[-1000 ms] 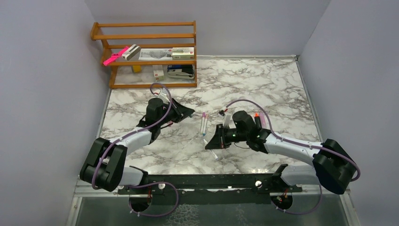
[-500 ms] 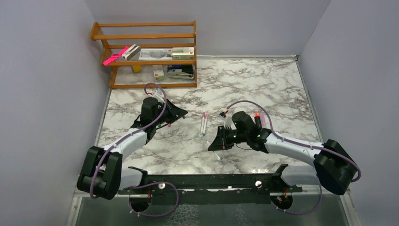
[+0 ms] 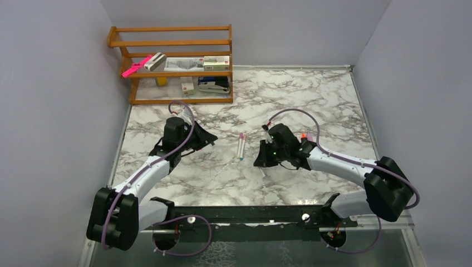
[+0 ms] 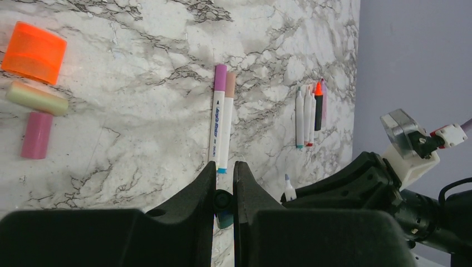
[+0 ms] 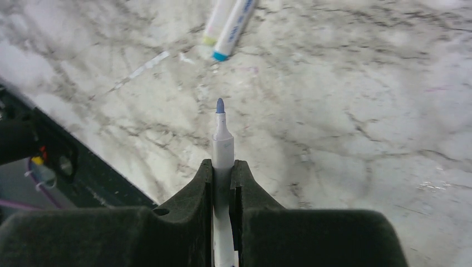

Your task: Open the pen caps

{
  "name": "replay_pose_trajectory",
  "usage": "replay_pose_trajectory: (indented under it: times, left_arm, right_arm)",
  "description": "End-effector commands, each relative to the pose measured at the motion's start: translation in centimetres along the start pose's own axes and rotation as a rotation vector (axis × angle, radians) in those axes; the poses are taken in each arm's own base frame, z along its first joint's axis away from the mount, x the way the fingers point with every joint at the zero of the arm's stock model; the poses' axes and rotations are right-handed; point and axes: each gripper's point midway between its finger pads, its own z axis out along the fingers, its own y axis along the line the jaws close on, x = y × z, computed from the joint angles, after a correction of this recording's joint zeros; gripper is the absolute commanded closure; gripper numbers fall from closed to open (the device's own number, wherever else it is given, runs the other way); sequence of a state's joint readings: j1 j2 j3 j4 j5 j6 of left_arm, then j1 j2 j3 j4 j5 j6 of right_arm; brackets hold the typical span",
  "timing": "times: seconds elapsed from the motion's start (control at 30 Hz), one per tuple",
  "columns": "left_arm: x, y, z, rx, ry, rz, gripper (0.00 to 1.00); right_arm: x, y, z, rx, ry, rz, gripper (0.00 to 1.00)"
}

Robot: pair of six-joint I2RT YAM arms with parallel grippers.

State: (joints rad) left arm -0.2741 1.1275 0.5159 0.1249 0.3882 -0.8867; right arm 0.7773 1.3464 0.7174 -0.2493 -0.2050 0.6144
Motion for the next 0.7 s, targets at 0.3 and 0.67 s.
replay_pose_trajectory:
  times: [0.3,0.67]
  left_arm:
    - [-0.3,0.1,-0.8,-0.001,-0.018,0.023,0.98]
    - [0.0,0.0,-1.2,0.000,-0.010,0.026,0.98]
  right_arm:
    - [-3.2,-10.3,-1.2,0.395,-0.074,0.040,0.99]
    - [-5.6,-15.2,-1.4,0.573,-0.101,0.069,0.99]
